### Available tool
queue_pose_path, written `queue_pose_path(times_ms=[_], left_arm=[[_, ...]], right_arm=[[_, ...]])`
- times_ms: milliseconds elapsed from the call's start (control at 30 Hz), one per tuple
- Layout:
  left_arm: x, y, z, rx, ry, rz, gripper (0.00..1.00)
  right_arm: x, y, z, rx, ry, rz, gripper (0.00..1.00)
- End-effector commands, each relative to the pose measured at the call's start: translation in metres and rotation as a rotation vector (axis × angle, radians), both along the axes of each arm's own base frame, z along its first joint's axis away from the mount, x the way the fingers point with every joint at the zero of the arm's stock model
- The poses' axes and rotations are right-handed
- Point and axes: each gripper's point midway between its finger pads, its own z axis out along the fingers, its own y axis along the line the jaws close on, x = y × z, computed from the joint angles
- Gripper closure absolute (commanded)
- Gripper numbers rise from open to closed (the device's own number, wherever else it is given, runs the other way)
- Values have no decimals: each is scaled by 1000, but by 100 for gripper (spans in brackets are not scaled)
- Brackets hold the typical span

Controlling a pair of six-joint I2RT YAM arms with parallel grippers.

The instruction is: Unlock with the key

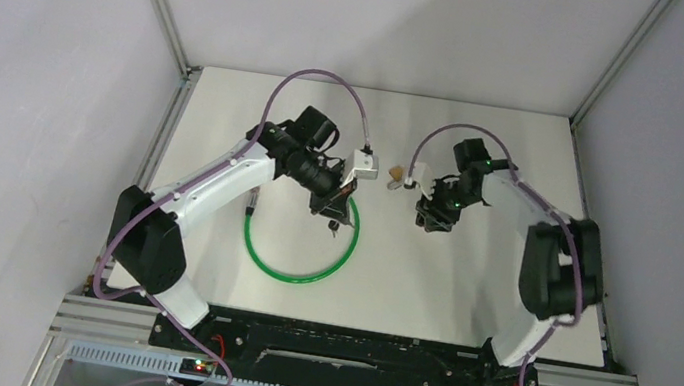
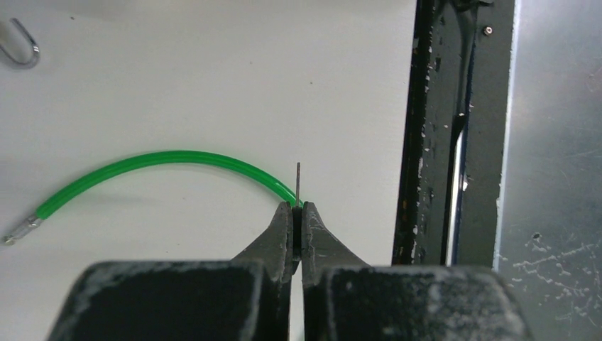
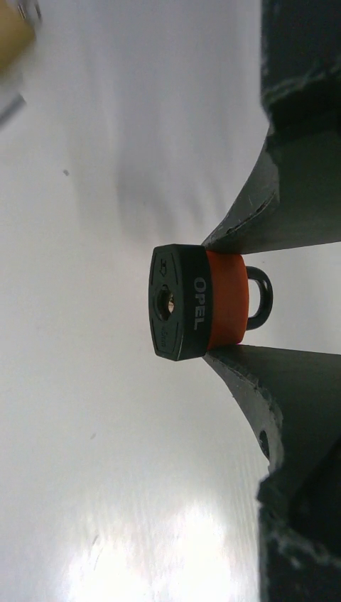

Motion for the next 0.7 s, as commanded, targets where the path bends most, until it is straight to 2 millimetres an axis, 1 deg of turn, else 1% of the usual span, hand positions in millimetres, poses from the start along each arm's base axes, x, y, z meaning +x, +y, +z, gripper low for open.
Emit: queue_pose_path(times_ms=[0, 67, 100, 167, 200, 233, 267, 400, 500, 667], left_arm=[[21, -12, 35, -88, -90, 79, 100], [26, -18, 41, -109, -73, 109, 100], [25, -22, 48, -129, -57, 110, 100], [22, -28, 56, -158, -11, 111, 100], [21, -32, 64, -177, 5, 109, 100], [18, -34, 69, -194, 27, 106, 100], [15, -37, 75, -212, 46, 103, 100], [2, -42, 98, -275, 114, 76, 100], [-7, -45, 108, -304, 125, 53, 100], [-17, -53, 109, -318, 108, 26, 100]], right_arm=[[-4, 33, 82, 254, -131, -8, 100], [-17, 40, 103, 306, -144, 15, 100], [-25, 44, 115, 335, -156, 27, 100], [-39, 51, 129, 378, -164, 54, 100], [-44, 54, 136, 395, -182, 67, 100], [-51, 57, 148, 418, -221, 85, 100], [-57, 60, 155, 434, -255, 103, 100], [-79, 72, 175, 441, -375, 191, 100], [-87, 74, 187, 441, -431, 227, 100], [-94, 75, 203, 414, -541, 268, 100]])
